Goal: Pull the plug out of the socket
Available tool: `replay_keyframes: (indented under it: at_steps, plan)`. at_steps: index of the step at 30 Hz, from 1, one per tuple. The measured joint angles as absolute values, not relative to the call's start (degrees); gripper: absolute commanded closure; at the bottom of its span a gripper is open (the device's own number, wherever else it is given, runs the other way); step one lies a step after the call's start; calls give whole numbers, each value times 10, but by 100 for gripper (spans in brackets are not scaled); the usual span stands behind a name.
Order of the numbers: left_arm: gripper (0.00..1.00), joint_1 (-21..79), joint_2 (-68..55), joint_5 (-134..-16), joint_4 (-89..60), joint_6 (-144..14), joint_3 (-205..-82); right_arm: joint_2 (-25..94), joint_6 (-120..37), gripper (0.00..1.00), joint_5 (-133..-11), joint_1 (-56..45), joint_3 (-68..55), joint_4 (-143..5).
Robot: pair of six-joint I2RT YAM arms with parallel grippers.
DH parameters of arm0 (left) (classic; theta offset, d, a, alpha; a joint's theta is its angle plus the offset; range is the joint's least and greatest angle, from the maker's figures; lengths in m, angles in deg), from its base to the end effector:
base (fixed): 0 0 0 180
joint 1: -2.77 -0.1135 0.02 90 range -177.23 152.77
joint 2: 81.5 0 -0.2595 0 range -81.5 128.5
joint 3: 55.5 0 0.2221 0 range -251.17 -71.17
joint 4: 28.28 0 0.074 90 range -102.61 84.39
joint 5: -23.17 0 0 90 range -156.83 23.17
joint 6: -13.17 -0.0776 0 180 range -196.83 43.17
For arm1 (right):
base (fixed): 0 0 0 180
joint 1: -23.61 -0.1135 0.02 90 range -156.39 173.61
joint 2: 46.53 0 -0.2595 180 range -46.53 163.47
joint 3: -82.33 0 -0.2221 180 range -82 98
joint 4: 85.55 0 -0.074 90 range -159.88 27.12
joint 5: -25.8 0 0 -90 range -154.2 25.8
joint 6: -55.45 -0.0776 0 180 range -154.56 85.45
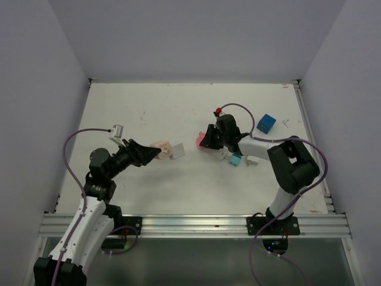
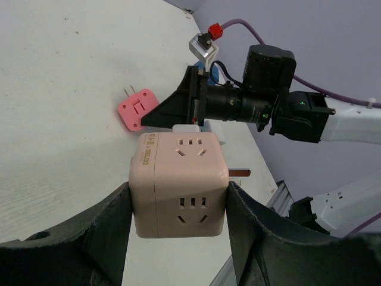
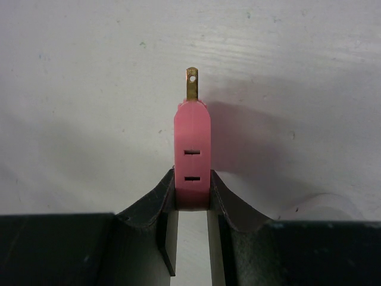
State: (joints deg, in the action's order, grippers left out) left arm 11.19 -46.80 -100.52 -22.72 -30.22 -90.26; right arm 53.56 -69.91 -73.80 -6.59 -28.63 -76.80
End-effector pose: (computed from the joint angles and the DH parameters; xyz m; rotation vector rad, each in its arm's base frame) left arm 0.1586 -0.0670 0.2482 -0.1167 1.7955 -1.1939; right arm 0.3145 0.1980 0.1581 0.0136 2.3802 0.7711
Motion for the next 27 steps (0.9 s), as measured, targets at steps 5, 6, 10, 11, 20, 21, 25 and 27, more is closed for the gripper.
replay_keyframes:
  at_steps: [5, 6, 10, 11, 20, 21, 25, 27]
  plan:
    - [100, 112, -469, -1024, -219, -306, -903, 556, -720, 72, -761, -38, -287, -773]
    - [100, 112, -469, -1027, -219, -307, -903, 556, -723, 67, -762, -33, -287, -774]
    - [100, 112, -469, -1035, -219, -309, -903, 555, -727, 41, -763, -18, -293, -773]
    - [100, 112, -469, -1037, -219, -309, -903, 554, -726, 35, -763, -14, -294, -772]
    - [100, 112, -469, -1052, -220, -309, -903, 458, -707, 21, -769, -12, -310, -764]
    - [100, 112, -469, -1053, -220, -309, -903, 436, -703, 21, -778, -12, -318, -770]
    - [100, 112, -467, -1061, -223, -310, -903, 365, -694, 15, -856, -11, -346, -818]
    - [100, 112, -465, -1067, -227, -310, -903, 346, -691, 12, -907, -11, -356, -843]
